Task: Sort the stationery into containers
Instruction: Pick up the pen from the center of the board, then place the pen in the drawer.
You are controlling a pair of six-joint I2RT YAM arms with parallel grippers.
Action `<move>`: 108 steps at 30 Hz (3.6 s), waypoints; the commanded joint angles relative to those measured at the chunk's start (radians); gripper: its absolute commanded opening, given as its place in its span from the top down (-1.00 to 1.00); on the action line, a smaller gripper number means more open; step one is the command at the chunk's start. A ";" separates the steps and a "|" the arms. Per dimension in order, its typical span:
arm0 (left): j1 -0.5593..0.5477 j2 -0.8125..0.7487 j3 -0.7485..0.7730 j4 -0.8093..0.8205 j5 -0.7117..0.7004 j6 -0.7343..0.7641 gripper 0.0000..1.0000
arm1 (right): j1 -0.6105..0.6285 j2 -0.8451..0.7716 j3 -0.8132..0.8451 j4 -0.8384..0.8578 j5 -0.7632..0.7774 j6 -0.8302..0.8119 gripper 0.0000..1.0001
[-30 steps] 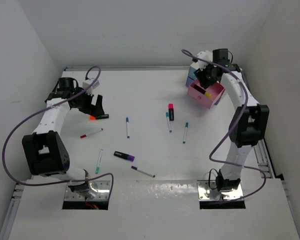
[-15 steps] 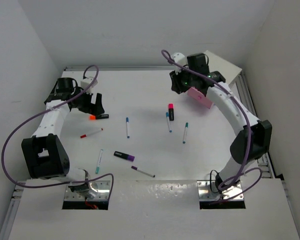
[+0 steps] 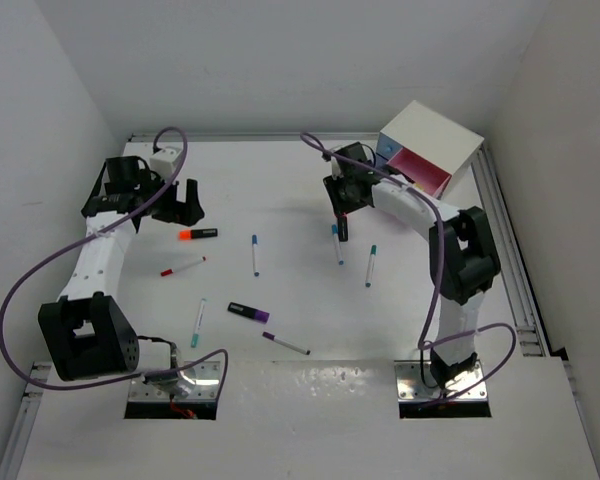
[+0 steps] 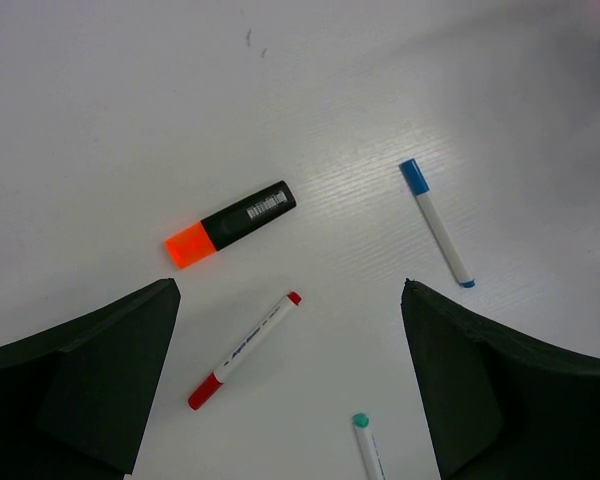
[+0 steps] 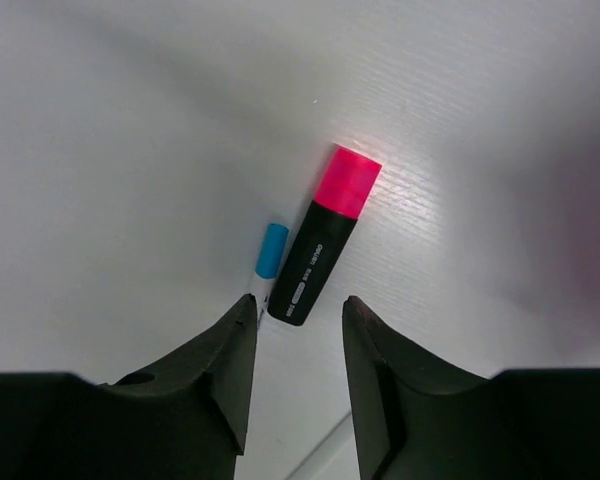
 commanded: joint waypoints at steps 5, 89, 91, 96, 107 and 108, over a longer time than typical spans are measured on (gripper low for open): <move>-0.001 -0.031 -0.014 0.038 -0.008 -0.033 -1.00 | 0.022 0.080 -0.002 0.109 0.119 0.160 0.10; -0.988 -0.310 -0.125 -0.244 0.122 1.047 -0.32 | 0.281 -0.070 -0.126 0.081 -1.053 0.692 1.00; -0.992 -0.300 -0.126 -0.246 0.121 1.047 -0.30 | 0.281 -0.075 -0.128 0.089 -1.058 0.698 1.00; -0.995 -0.281 -0.148 -0.259 0.122 1.045 -0.26 | 0.282 -0.087 -0.126 0.097 -1.067 0.711 1.00; -0.955 -0.286 -0.204 -0.223 0.093 1.011 -0.04 | 0.283 -0.145 -0.161 0.116 -1.072 0.731 1.00; -0.954 -0.292 -0.207 -0.219 0.090 1.007 0.00 | 0.282 -0.147 -0.163 0.117 -1.070 0.734 1.00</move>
